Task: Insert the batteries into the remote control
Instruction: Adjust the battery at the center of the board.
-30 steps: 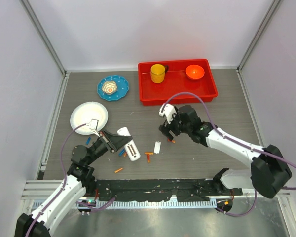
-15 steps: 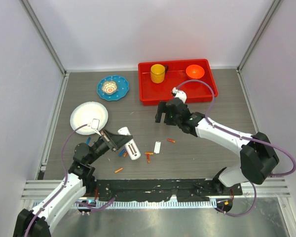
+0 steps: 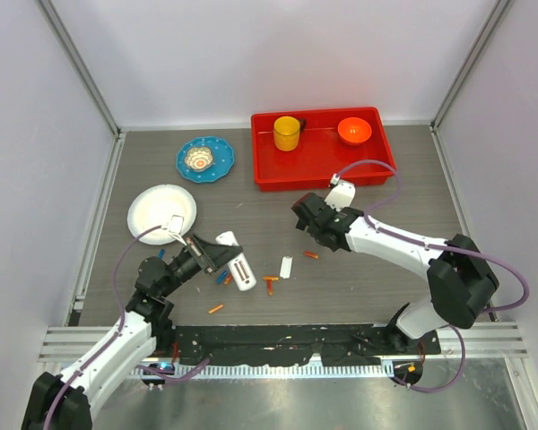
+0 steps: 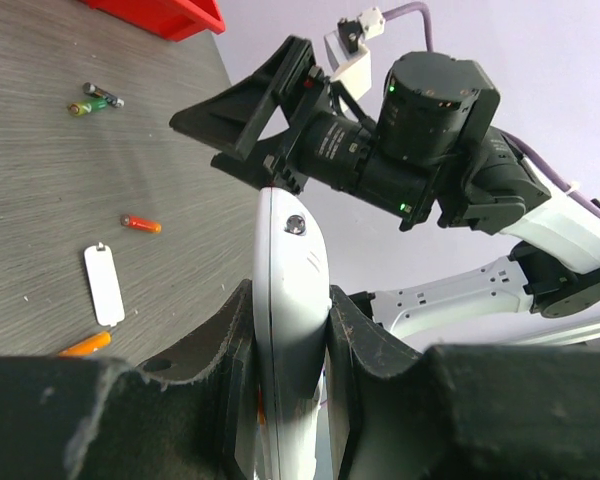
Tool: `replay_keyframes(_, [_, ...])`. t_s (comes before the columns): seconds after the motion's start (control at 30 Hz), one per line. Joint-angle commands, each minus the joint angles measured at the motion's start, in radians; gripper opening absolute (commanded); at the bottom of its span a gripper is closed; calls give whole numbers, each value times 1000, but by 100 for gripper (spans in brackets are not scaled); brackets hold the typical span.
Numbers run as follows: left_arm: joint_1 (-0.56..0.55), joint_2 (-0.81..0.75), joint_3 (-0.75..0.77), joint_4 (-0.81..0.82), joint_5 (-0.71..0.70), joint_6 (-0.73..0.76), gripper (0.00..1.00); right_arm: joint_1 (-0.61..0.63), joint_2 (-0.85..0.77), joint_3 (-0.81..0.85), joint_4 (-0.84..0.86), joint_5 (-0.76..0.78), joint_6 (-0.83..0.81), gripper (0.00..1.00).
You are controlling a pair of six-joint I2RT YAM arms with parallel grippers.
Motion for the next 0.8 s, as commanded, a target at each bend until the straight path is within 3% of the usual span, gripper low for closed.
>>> replay_keyframes(0.0, [-3,8,-1,61,-12,4,0,8,-11,-31,27,-40,83,87])
replay_keyframes(0.2, [-3,17,-5,69,-7,4,0,27,9,-68,79,-79,97,87])
replay_keyframes(0.77, [-4,14,-31,69,-17,4,0,83,112,-123,113,-100,100,74])
